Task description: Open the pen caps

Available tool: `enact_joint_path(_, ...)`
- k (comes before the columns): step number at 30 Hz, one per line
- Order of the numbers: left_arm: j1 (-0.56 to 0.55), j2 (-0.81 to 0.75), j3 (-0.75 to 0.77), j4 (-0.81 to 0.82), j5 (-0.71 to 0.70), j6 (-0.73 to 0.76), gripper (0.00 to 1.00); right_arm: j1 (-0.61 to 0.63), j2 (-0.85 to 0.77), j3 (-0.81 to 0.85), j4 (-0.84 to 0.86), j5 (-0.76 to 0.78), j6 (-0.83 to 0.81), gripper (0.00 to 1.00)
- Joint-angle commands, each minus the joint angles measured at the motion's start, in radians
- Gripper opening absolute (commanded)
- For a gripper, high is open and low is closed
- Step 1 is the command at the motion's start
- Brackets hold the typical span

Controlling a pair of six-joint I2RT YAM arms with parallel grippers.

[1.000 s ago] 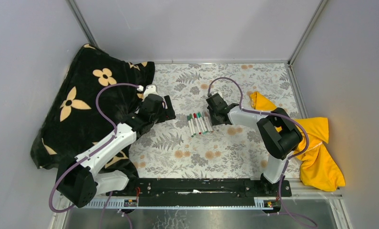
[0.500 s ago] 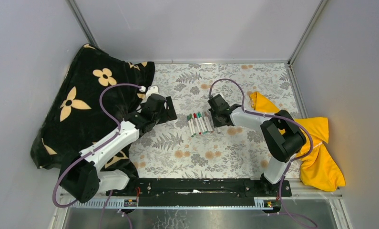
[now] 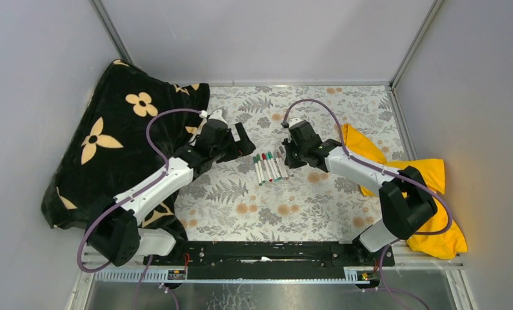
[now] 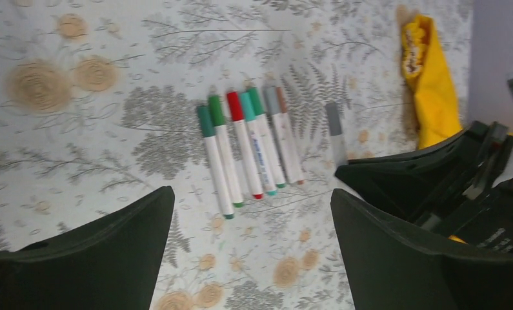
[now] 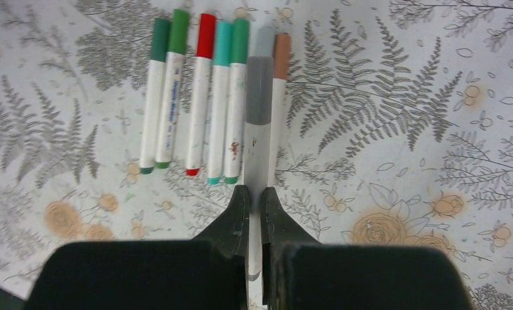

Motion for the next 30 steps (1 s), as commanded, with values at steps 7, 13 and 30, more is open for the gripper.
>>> enact_joint_path(7,-0.010,0.086,0.028,0.200,0.213,-0.166,0.98,0.008,-0.091,0.051,0.038,-0.227,0.049,0.00)
enact_joint_path(13,-0.013,0.126,0.008,0.269,0.232,-0.243,0.98,0.027,-0.110,0.053,0.079,-0.266,0.079,0.00)
enact_joint_path(30,-0.041,0.197,0.042,0.308,0.218,-0.315,0.82,0.063,-0.092,0.113,0.102,-0.295,0.107,0.00)
